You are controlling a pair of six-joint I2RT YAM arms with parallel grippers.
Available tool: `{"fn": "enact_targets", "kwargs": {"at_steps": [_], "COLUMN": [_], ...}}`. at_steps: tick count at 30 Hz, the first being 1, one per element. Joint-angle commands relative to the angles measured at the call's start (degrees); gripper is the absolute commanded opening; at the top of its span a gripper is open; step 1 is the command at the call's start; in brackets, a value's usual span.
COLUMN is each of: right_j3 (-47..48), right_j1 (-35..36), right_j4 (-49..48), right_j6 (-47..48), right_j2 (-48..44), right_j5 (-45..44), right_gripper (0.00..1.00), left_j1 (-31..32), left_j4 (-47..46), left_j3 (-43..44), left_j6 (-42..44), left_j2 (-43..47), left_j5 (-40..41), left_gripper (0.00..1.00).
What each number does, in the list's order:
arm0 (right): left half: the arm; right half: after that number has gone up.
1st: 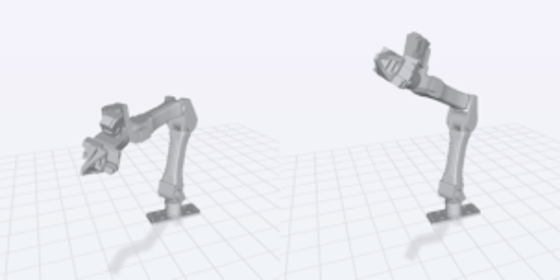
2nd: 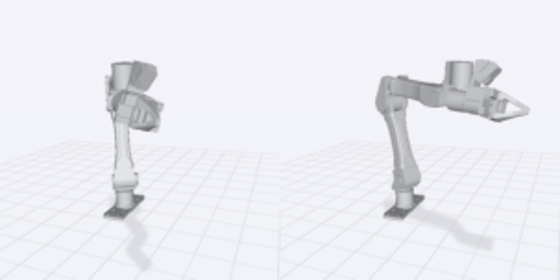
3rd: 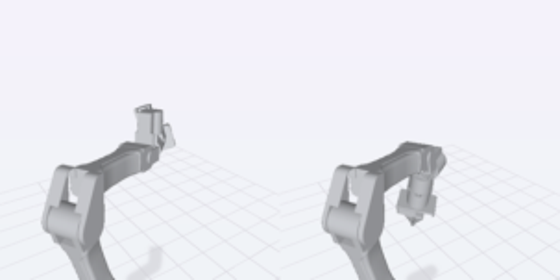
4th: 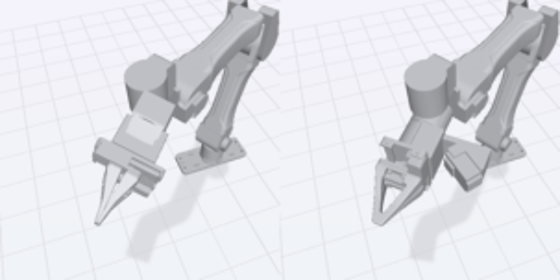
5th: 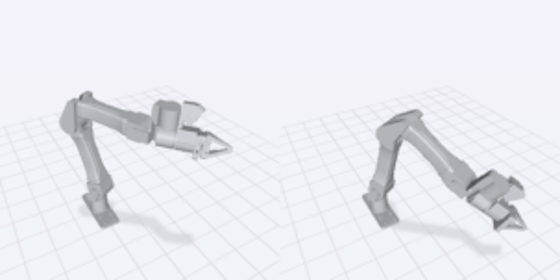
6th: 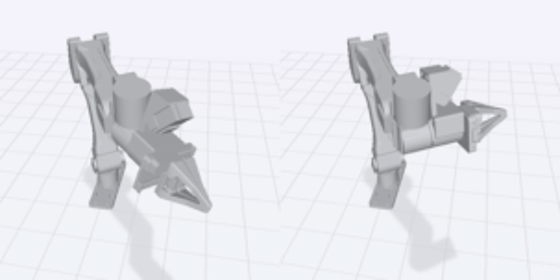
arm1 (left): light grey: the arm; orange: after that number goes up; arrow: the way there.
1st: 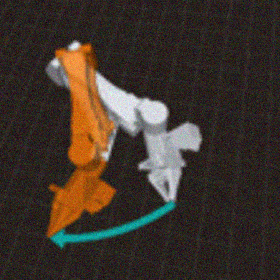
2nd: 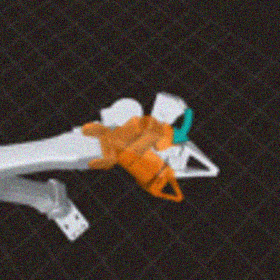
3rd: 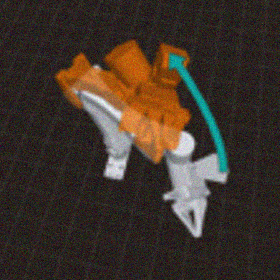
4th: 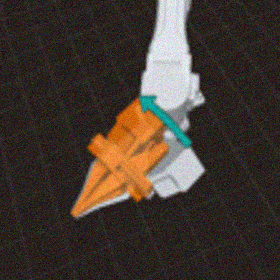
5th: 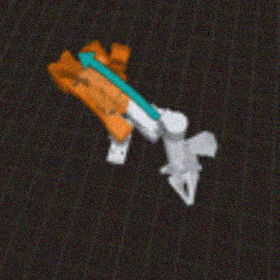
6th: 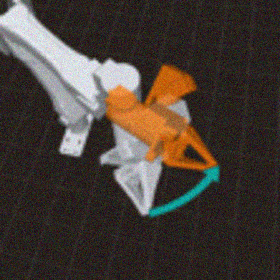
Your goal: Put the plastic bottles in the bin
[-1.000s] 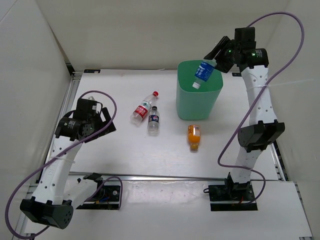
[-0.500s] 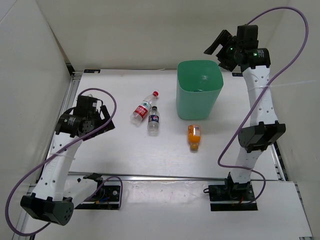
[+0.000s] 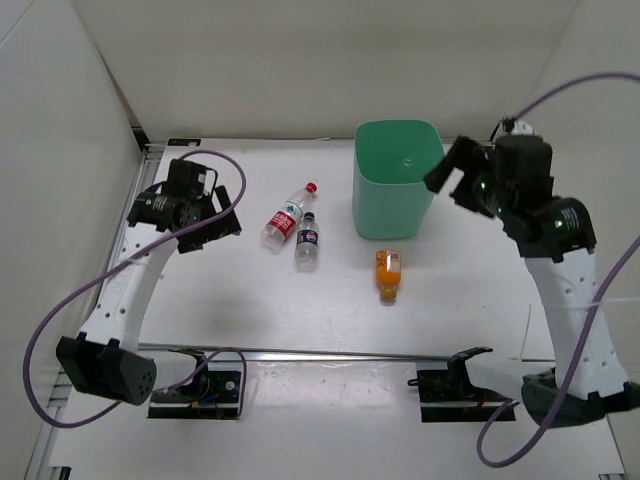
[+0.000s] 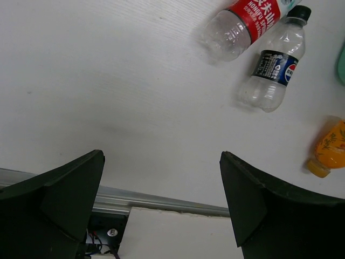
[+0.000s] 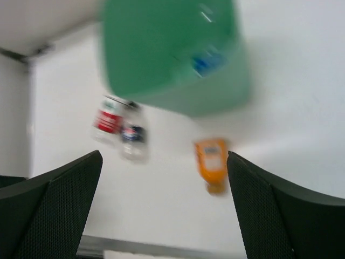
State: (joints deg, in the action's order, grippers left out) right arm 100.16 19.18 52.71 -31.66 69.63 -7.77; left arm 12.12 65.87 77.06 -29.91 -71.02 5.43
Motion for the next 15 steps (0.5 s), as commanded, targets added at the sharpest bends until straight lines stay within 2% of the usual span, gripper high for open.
{"fn": "enact_targets", "kwargs": {"at_steps": [1, 3, 4, 6, 8, 11, 14, 15], "right_j3": [-13.64, -23.37, -26.48, -31.67, -38.70, -45.38, -46.90, -46.90], "right_j1": [-3.61, -4.94, -4.94, -4.33, -3.28, -2.57, -1.52, -0.82], "right_j4": [12.94, 12.95, 9.81, 6.55, 2.50, 0.91, 1.68, 2.91], "right_j6": [-7.09, -7.72, -6.67, -5.26, -5.25, -10.41, -11.40, -14.28], "right_j2": [-4.13, -8.60, -10.02, -13.01, -14.69, -17.93, -16.90, -16.19], "right_j5": [-7.27, -4.46, -0.88, -0.05, -2.15, -10.57, -12.96, -12.97], "right_gripper": [0.99, 0.99, 0.99, 0.99, 0.99, 0.99, 0.99, 0.99], "left_j1": [0.19, 0.19, 0.19, 0.19, 0.19, 0.19, 0.19, 0.19], "left_j4": [0.49, -0.03, -0.56, -1.09, -1.09, 0.13, 1.28, 1.80], "left_j3": [5.20, 4.43, 3.63, 1.36, 1.34, 1.87, 2.48, 2.48], "left_j6": [0.56, 0.56, 0.56, 0.56, 0.56, 0.56, 0.03, 0.03], "left_j2": [-2.18, -2.19, -1.32, -0.52, -0.52, -0.52, 0.88, 1.93], "left_j5": [-2.53, -1.74, -1.74, -1.74, -2.36, -2.96, -4.20, -4.20], "left_gripper": [0.99, 0.99, 0.99, 0.99, 0.99, 0.99, 0.99, 0.99]}}
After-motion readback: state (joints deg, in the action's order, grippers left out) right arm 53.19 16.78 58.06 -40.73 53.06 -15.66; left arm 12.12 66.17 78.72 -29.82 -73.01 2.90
